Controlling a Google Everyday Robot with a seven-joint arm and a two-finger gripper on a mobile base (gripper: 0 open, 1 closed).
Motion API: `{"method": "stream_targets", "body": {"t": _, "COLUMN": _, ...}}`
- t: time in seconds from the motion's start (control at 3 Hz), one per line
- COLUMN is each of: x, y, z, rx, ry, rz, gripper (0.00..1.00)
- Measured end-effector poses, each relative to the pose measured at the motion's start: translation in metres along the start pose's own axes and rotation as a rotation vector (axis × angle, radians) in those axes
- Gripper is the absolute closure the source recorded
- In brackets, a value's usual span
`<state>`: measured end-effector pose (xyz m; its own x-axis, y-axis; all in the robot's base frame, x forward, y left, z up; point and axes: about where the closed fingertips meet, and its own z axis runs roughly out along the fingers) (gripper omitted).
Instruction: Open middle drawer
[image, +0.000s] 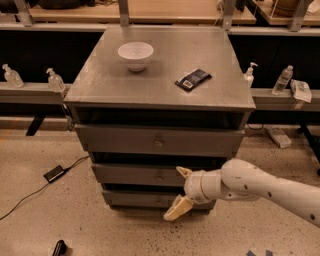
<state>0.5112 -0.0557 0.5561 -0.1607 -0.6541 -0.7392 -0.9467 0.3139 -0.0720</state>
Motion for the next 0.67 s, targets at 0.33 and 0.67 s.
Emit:
{"method": "stream_targets", "body": {"t": 0.33, "x": 0.002, "y": -0.002, "z": 0.003, "rx": 0.014, "ry": -0.002, "rz": 0.005, "gripper": 0.0}}
{"method": "stream_targets", "body": {"t": 0.67, "x": 0.009, "y": -0.008, "z": 0.021, "rx": 0.029, "ry": -0.025, "rz": -0.014, "gripper": 0.0}}
